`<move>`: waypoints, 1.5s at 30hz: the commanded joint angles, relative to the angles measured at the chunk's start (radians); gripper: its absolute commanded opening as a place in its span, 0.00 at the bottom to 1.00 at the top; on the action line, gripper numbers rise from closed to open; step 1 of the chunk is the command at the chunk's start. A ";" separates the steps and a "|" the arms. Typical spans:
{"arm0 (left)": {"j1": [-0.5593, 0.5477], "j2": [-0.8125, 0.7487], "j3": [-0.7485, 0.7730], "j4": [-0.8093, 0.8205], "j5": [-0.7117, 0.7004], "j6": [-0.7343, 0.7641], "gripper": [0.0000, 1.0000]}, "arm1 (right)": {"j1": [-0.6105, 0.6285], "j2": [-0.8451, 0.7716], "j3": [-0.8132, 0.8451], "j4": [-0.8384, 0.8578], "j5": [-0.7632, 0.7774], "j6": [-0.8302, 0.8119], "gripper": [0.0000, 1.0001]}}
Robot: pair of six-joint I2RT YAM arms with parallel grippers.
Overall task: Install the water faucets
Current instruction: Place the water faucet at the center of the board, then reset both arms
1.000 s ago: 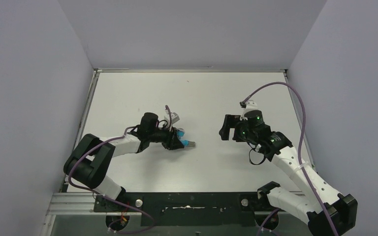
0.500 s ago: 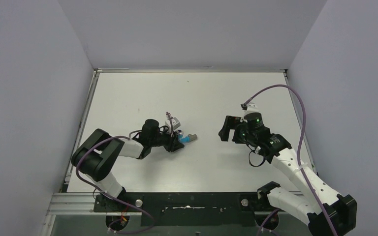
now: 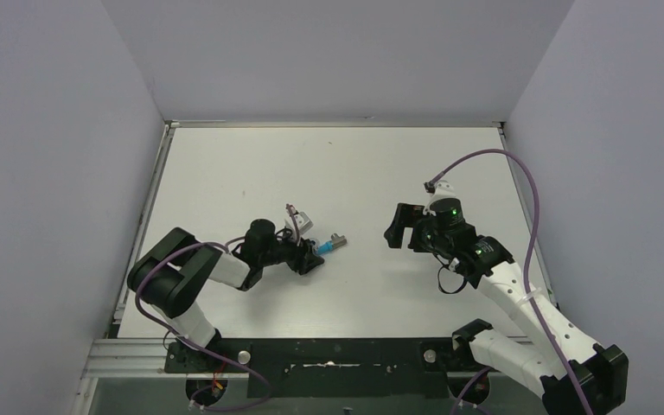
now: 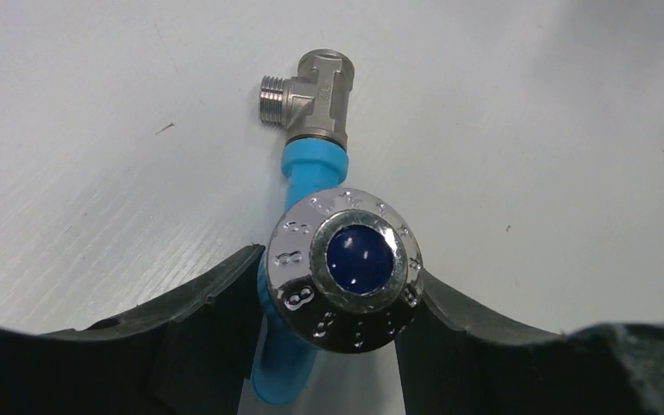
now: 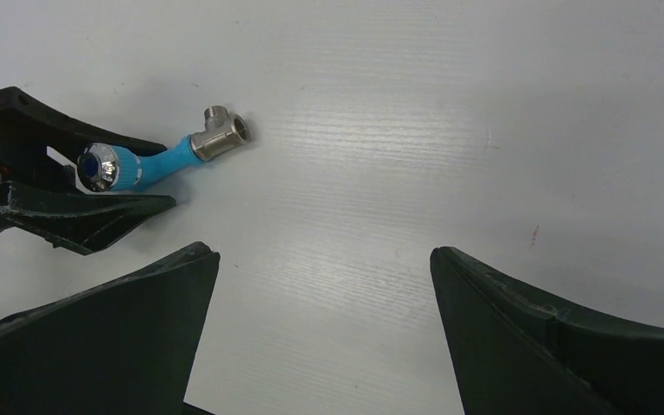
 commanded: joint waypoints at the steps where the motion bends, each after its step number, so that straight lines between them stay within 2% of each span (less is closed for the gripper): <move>1: -0.005 -0.046 -0.010 0.053 -0.021 -0.005 0.54 | -0.004 -0.021 0.012 0.044 0.019 -0.002 1.00; 7: -0.005 -0.153 -0.030 0.021 -0.025 -0.020 0.68 | -0.004 -0.033 0.018 0.044 0.037 -0.010 1.00; 10: -0.007 -0.253 -0.041 -0.015 -0.024 -0.030 0.71 | -0.004 -0.057 0.013 0.057 0.061 -0.009 1.00; 13: -0.014 -0.374 -0.046 -0.078 -0.020 -0.038 0.73 | -0.003 -0.097 0.004 0.075 0.153 -0.004 1.00; 17: -0.018 -0.591 -0.048 -0.201 -0.064 -0.064 0.75 | -0.003 -0.150 -0.005 0.100 0.233 -0.007 1.00; 19: -0.018 -0.712 -0.036 -0.318 -0.135 -0.094 0.77 | -0.003 -0.165 0.006 0.099 0.272 -0.017 1.00; 21: -0.016 -0.835 -0.016 -0.445 -0.220 -0.124 0.85 | -0.002 -0.172 0.021 0.087 0.327 -0.022 1.00; 25: -0.016 -1.105 0.008 -0.680 -0.390 -0.182 0.86 | -0.001 -0.186 0.052 0.054 0.394 -0.086 1.00; 28: -0.016 -1.245 0.039 -0.854 -0.564 -0.267 0.88 | 0.006 -0.232 0.041 0.076 0.412 -0.143 1.00; 33: -0.016 -1.384 0.107 -1.080 -0.758 -0.378 0.89 | 0.008 -0.341 -0.002 0.134 0.421 -0.210 1.00; 36: -0.016 -1.439 0.120 -1.147 -0.838 -0.370 0.90 | 0.010 -0.396 -0.024 0.152 0.433 -0.229 1.00; 45: -0.016 -1.465 0.111 -1.190 -0.872 -0.342 0.92 | 0.010 -0.479 -0.064 0.148 0.467 -0.249 1.00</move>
